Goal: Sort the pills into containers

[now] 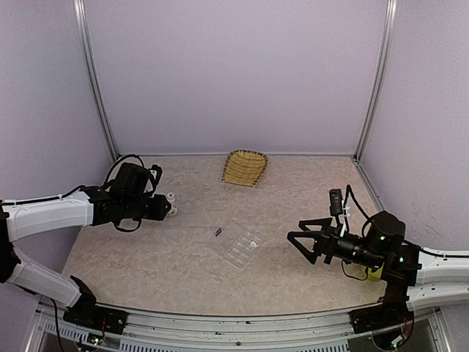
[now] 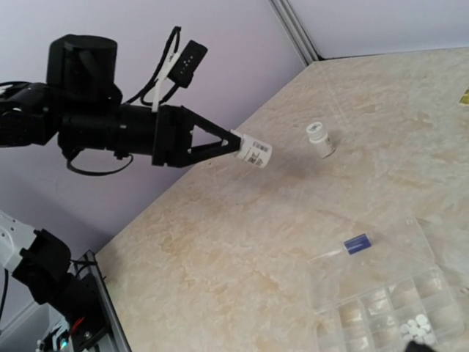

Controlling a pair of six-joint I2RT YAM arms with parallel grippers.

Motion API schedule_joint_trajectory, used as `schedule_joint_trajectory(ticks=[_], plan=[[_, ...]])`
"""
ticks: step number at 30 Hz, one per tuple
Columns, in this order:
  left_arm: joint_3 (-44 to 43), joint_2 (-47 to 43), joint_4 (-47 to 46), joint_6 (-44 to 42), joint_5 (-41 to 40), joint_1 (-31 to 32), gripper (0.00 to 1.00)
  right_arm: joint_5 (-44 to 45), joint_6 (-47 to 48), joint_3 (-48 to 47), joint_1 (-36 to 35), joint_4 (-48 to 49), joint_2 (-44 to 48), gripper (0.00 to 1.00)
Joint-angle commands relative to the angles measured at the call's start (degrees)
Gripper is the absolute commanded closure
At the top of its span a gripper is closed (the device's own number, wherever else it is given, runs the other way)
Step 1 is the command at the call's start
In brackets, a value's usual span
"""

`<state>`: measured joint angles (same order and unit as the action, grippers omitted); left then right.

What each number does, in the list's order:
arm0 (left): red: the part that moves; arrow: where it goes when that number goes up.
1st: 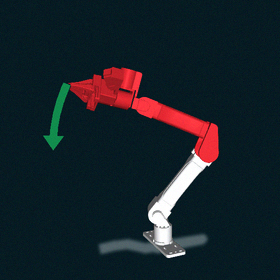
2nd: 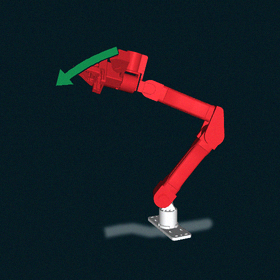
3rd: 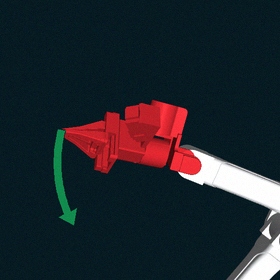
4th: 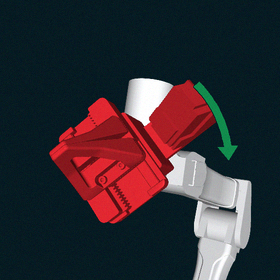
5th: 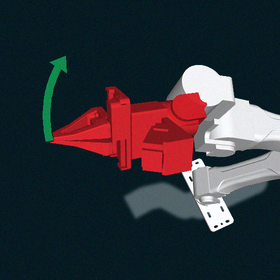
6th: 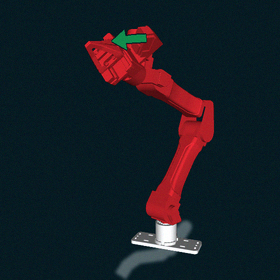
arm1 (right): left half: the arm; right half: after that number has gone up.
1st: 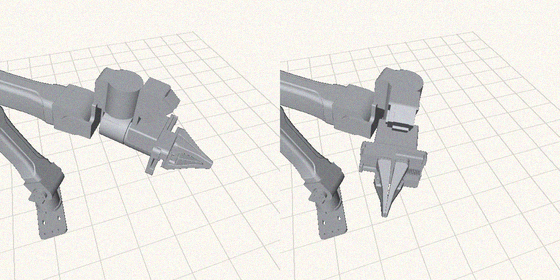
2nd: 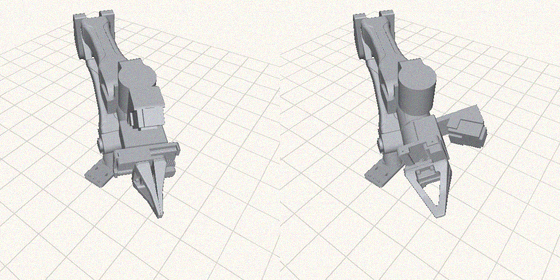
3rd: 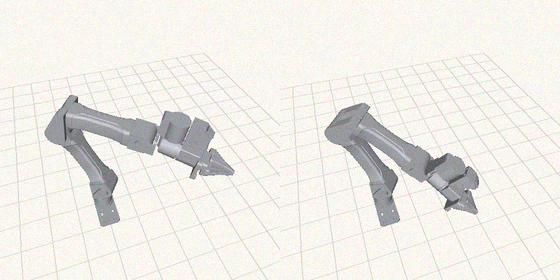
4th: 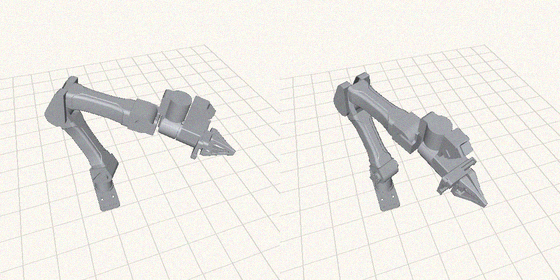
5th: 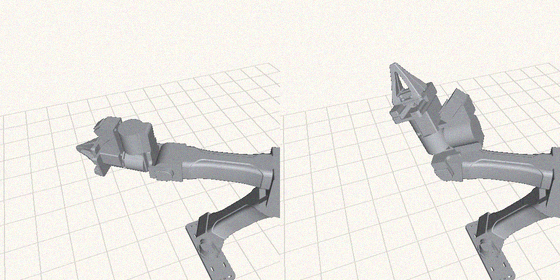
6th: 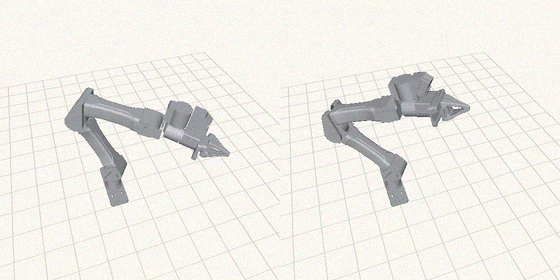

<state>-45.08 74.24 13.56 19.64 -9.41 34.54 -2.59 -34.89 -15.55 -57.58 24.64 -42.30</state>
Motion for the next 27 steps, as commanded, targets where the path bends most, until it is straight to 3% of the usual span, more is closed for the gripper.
schedule_joint_trajectory(ticks=[1,9,21,27], plan=[[-0.36,1.79,0.54,-1.38,-4.37,-2.54,0.75,0.66,0.49,1.14,0.23,-0.44,1.25,0.0],[-1.68,8.75,0.11,-2.63,-11.63,-5.56,0.75,0.55,0.19,1.52,0.26,-0.2,1.37,0.0],[-4.11,16.72,-3.09,-4.16,-14.17,-7.11,0.78,-0.07,0.11,0.26,0.27,-1.03,0.73,0.0],[-5.36,17.6,-3.2,-5.03,-12.26,-9.44,0.7,-0.35,0.0,-0.21,0.23,-0.8,-0.18,0.0]])
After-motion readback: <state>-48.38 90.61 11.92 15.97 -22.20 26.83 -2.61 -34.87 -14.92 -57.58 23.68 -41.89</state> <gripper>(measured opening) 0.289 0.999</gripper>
